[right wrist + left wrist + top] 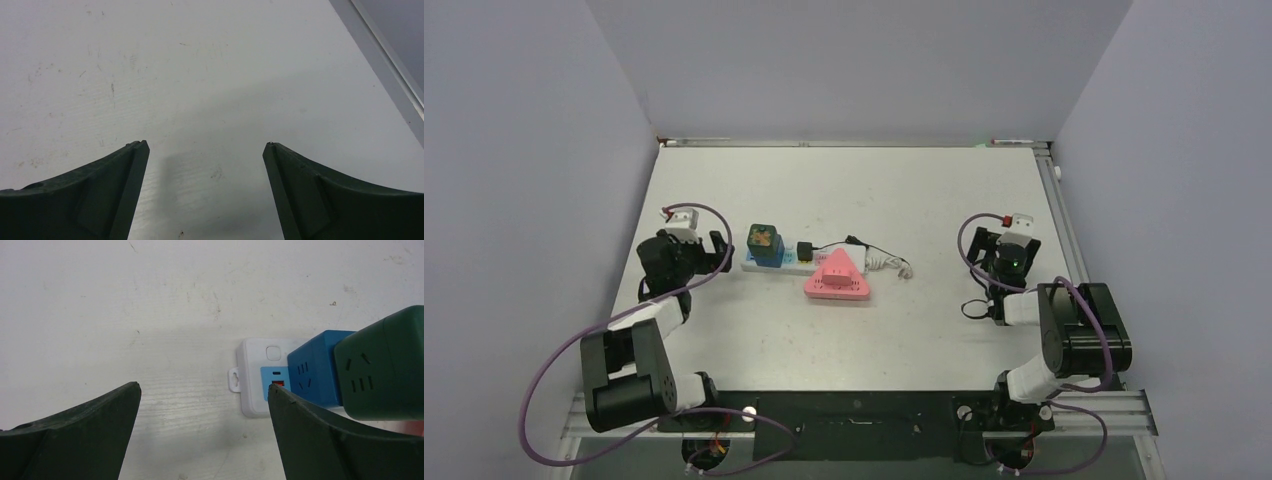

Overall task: Insert the plug
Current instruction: Reset both arms

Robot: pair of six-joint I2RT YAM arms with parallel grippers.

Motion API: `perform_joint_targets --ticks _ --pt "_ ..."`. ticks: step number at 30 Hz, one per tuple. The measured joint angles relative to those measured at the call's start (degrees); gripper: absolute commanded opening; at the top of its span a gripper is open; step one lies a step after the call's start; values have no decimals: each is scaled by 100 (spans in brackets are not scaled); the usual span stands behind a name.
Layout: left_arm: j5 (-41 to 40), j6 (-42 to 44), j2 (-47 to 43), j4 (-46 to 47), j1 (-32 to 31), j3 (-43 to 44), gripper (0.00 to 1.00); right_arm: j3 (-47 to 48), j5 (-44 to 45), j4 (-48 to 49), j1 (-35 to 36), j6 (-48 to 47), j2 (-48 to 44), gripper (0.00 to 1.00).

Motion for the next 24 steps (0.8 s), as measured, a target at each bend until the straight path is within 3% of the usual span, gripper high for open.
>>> perform_joint_targets --ticks 12,18,21,24 --pt "-245 -328 168 1502 -2 -494 96 -299 -157 879 0 -111 92 90" --pt "-516 -723 264 2304 -114 -881 96 -1067 13 2111 72 -229 302 90" --pt "-780 -785 496 2962 -317 -1102 96 -1113 238 2164 295 -372 490 90" --pt "-1298 -619 756 3095 -920 -1108 96 -741 260 1945 428 -461 579 90"
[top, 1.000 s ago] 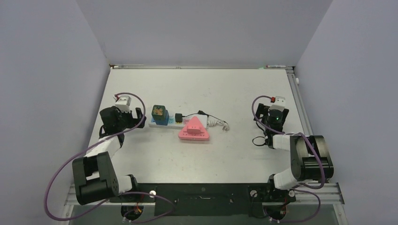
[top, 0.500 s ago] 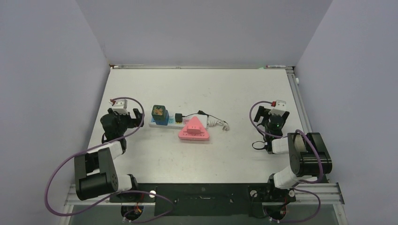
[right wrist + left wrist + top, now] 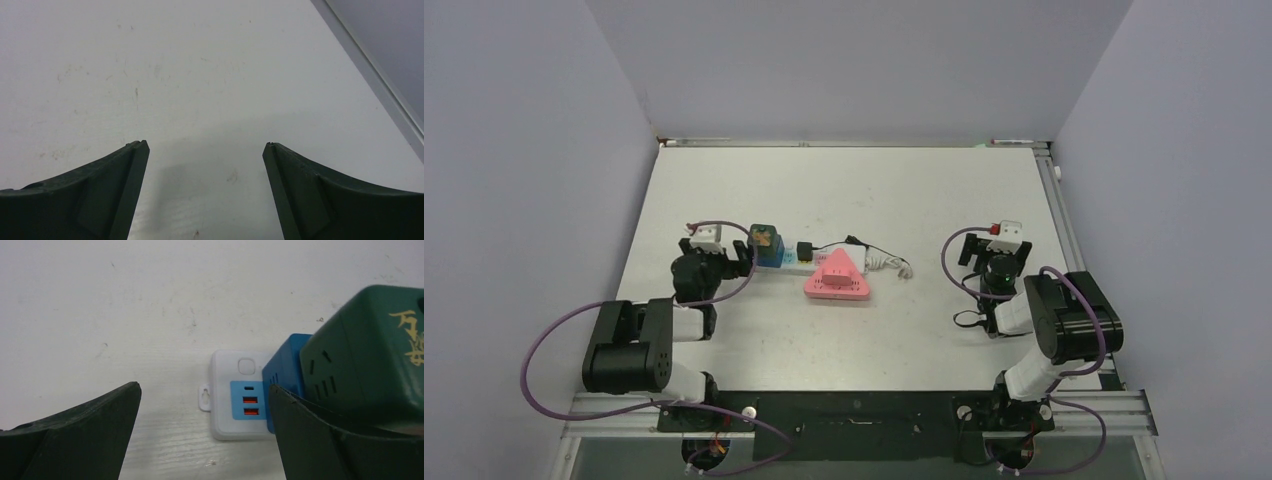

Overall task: Insert the plug
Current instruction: Reset both arms

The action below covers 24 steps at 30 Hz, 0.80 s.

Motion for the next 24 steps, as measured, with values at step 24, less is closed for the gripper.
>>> perform_joint_targets --ticks 24 --pt "-734 321 238 393 -433 9 96 214 4 -74 -4 -101 2 90"
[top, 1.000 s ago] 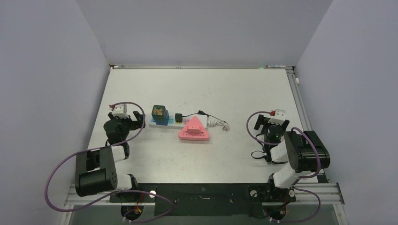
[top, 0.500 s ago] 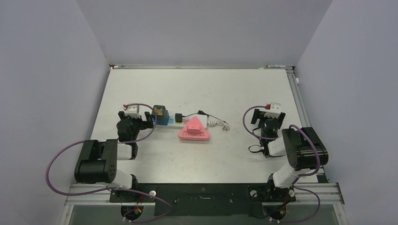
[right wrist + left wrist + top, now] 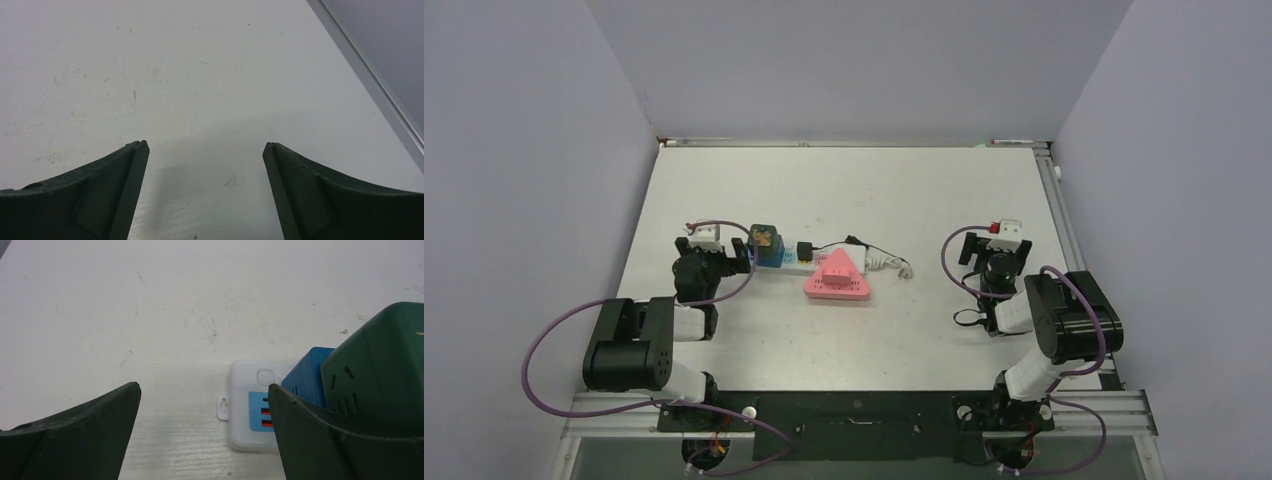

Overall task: Insert the plug
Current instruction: Reset both arms

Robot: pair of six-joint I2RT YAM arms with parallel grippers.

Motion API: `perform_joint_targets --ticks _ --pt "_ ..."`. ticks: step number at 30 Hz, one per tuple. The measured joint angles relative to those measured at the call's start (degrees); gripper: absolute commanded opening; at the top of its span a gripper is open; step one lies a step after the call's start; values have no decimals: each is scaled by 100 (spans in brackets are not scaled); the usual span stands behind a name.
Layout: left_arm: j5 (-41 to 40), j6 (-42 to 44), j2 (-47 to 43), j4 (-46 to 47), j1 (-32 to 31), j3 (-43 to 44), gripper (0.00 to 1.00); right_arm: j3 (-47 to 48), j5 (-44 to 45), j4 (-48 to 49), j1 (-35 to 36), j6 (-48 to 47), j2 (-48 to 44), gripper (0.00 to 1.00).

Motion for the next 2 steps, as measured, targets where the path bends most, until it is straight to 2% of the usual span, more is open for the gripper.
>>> perform_joint_targets --ticks 2 --pt "-2 4 0 2 0 0 96 0 0 0 0 0 0 90"
